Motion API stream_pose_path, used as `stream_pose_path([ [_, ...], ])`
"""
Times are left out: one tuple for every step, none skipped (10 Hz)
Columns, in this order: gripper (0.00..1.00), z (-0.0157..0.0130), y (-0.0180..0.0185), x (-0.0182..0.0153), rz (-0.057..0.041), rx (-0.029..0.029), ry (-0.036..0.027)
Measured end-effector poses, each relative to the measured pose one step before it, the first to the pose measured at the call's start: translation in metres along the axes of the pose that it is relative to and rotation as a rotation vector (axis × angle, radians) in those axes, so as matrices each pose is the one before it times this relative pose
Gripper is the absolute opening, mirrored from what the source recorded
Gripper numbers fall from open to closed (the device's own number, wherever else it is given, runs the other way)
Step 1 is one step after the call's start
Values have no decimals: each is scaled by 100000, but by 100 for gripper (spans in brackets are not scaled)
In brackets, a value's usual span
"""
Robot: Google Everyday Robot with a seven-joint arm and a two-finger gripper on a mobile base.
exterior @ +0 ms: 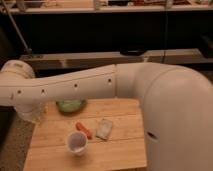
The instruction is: Knock the eraser over
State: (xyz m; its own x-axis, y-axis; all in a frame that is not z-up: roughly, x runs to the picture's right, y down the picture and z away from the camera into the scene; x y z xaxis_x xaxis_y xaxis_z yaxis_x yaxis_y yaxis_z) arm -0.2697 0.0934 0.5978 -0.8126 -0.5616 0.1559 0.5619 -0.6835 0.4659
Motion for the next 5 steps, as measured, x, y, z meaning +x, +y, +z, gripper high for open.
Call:
stream_pose_path([
  [0, -953, 2152, 547, 3689, -2797, 8022],
  [0, -317, 1381, 479, 3256, -1305, 7482],
  [0, -11, 1809, 318, 5666, -638, 7586],
  [0, 226, 1157, 222, 5393, 1404, 4054],
  [0, 709, 544, 68, 3906, 3188, 1054],
])
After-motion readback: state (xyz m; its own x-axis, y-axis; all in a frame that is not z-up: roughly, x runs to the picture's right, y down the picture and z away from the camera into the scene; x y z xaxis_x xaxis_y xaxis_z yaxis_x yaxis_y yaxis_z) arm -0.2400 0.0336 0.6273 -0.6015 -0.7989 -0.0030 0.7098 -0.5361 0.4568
